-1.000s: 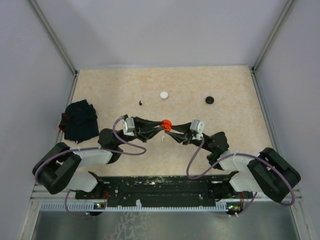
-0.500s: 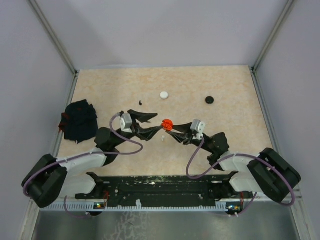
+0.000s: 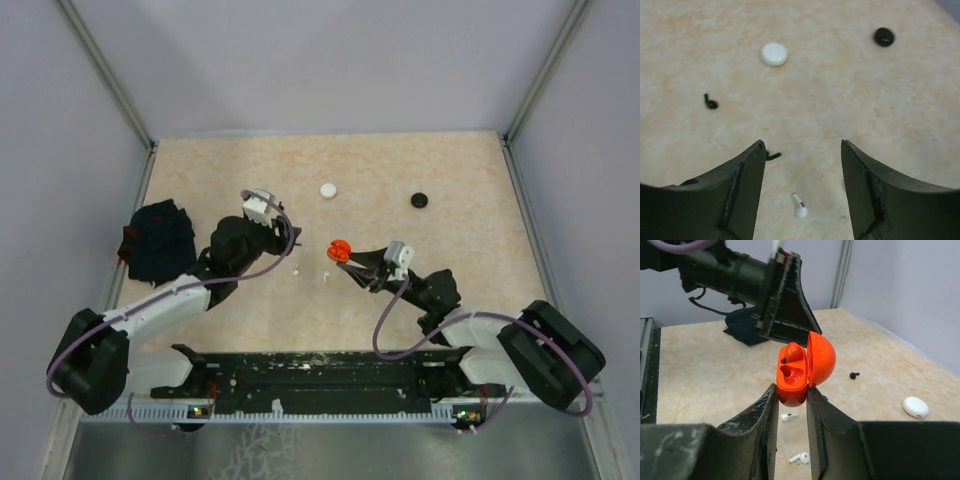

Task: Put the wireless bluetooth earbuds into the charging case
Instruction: Pick up the earbud from the center of the board.

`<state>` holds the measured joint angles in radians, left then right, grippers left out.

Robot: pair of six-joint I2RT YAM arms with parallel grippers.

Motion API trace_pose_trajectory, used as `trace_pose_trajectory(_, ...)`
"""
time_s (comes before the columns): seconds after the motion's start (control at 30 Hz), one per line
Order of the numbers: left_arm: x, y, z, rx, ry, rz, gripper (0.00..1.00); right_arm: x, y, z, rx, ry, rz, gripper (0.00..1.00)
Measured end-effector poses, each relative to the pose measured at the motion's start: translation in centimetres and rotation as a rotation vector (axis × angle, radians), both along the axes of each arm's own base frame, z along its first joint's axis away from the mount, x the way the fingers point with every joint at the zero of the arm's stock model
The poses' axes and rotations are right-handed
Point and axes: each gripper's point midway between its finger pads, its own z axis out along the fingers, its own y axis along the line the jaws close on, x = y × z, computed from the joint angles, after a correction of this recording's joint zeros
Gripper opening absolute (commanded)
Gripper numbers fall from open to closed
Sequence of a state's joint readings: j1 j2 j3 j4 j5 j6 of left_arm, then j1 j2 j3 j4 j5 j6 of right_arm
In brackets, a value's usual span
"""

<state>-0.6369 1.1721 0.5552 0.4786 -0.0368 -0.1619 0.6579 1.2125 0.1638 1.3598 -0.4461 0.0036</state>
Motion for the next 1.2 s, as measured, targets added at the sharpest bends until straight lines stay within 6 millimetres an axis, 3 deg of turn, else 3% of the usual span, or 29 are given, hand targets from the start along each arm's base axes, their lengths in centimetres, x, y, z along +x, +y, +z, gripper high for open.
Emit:
trace_pose_trajectory(0.17, 3.2, 4.1, -4.4, 0.117, 0.178, 0.139, 0.67, 0.0, -0.2, -0.1, -0.002, 0.004, -0.008, 0.0)
trace_pose_trajectory(0.3, 5.0, 6.1, -7.1, 0.179, 0.294, 0.187, 0.67, 0.0, -0.2, -0.2, -0.004, 0.007, -0.01, 0.0)
trace_pose_trajectory(0.67, 8.5, 7.8, -12.2, 0.264, 0.507, 0.175, 0.66, -0.1, -0.2, -0.3, -0.007, 0.009, -0.006, 0.0)
trace_pose_trajectory(0.8, 8.8, 8.0, -13.4, 0.288, 0.553, 0.162, 0.66, -0.1, -0.1, -0.3, -0.008, 0.01, -0.004, 0.0)
trace_pose_trajectory(1.0, 7.6, 8.4, -15.7, 0.32, 0.642, 0.146, 0.67, -0.1, -0.1, -0.3, -0.009, 0.01, -0.002, 0.0)
trace_pose_trajectory(1.2, 7.0, 8.3, -15.8, 0.328, 0.68, 0.134, 0.64, -0.2, -0.1, -0.4, -0.01, 0.01, 0.003, 0.0)
